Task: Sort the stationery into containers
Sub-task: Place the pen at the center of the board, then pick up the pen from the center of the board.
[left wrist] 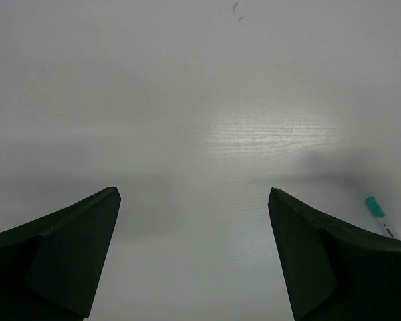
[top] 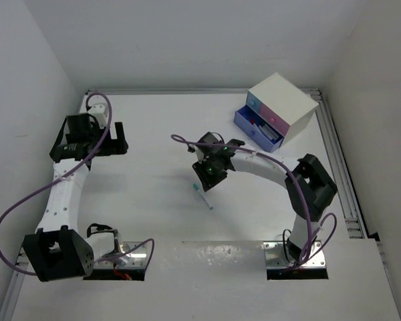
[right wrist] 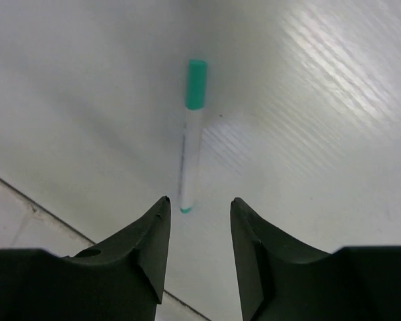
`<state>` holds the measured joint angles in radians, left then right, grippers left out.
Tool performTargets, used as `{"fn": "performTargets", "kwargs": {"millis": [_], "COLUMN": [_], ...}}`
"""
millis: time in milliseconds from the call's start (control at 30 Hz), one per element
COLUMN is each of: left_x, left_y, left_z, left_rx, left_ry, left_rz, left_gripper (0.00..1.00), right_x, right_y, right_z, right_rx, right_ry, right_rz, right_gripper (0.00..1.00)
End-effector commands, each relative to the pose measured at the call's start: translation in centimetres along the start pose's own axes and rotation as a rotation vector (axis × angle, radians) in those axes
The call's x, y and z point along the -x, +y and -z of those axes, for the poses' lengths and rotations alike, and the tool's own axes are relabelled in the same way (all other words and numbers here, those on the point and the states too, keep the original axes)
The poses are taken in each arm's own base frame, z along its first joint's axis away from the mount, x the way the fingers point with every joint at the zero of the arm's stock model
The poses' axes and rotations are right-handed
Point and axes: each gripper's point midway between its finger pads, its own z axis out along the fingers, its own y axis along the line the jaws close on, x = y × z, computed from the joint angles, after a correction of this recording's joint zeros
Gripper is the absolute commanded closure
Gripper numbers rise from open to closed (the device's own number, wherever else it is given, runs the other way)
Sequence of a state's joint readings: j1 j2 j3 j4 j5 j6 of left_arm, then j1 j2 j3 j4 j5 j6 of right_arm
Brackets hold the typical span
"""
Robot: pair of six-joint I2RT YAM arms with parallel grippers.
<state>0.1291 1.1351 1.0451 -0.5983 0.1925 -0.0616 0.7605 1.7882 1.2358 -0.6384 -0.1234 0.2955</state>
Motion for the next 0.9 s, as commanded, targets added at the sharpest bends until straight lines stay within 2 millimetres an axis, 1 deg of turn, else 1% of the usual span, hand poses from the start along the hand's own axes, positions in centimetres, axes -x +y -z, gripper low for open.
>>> {"fn": "performTargets", "kwargs": {"millis": [0, 33, 67, 167, 233, 333, 367, 500, 567, 667, 700, 733, 800, 833, 867], "left_x": [1.1, 1.2, 0.9, 0.4, -0.2, -0.4, -0.4, -0.6, -0.7, -0.8, -0.7, -0.8, -0.7, -0.7, -0.7], "left_y": [-0.2, 0.0, 0.6, 1.4, 1.5, 2.1, 2.0, 2.5, 2.7, 2.9, 3.0, 3.0, 2.9, 3.0, 3.0], "left_z": [0.8, 0.8, 0.8, 0.8, 0.6, 0.8, 0.8, 0.8, 0.8, 0.7, 0.6, 0.6, 0.6, 0.6, 0.5], "left_rx": [-0.048, -0.048, -0.038, -0.028, -0.039, -0.034, -0.039, -0.031, -0.027, -0.027, -0.028, -0.028, -0.033, -0.031, -0.032], "left_ry": [-0.044, -0.046, -0.033, -0.017, -0.006, -0.014, -0.013, -0.014, -0.014, -0.013, -0.015, -0.011, -0.014, -0.017, -0.016], "left_rz": [0.084, 0.088, 0.093, 0.094, 0.096, 0.091, 0.089, 0.082, 0.084, 0.086, 0.085, 0.085, 0.084, 0.083, 0.083], "left_gripper": [0.0, 0.0, 0.0, 0.0, 0.0, 0.0, 0.0, 0.0, 0.0, 0.0, 0.0, 0.0, 0.0, 0.0, 0.0], "right_x": [1.1, 1.1, 1.2, 1.3, 1.3, 1.2, 0.9, 0.4, 0.1, -0.4, -0.7, -0.9, -1.0, -1.1, -1.2], "right_y": [0.8, 0.7, 1.2, 1.6, 1.7, 1.4, 1.2, 0.7, 0.1, -0.3, -0.5, -0.7, -1.2, -1.3, -1.6], "right_z": [-1.6, -2.0, -2.6, -3.5, -3.9, -4.8, -5.3, -6.3, -6.9, -7.3, -7.4, -7.5, -7.3, -7.2, -7.0], "right_rx": [-0.087, -0.109, -0.105, -0.114, -0.12, -0.137, -0.143, -0.177, -0.21, -0.225, -0.227, -0.23, -0.226, -0.219, -0.21], "right_ry": [-0.049, -0.044, -0.034, -0.013, -0.003, 0.01, 0.025, 0.05, 0.059, 0.078, 0.086, 0.091, 0.093, 0.099, 0.105], "right_rz": [0.021, 0.028, 0.036, 0.057, 0.067, 0.092, 0.094, 0.135, 0.159, 0.176, 0.181, 0.189, 0.199, 0.204, 0.197], "right_gripper": [0.59, 0.59, 0.59, 0.59, 0.59, 0.59, 0.6, 0.64, 0.65, 0.73, 0.77, 0.84, 0.91, 0.97, 1.0]}}
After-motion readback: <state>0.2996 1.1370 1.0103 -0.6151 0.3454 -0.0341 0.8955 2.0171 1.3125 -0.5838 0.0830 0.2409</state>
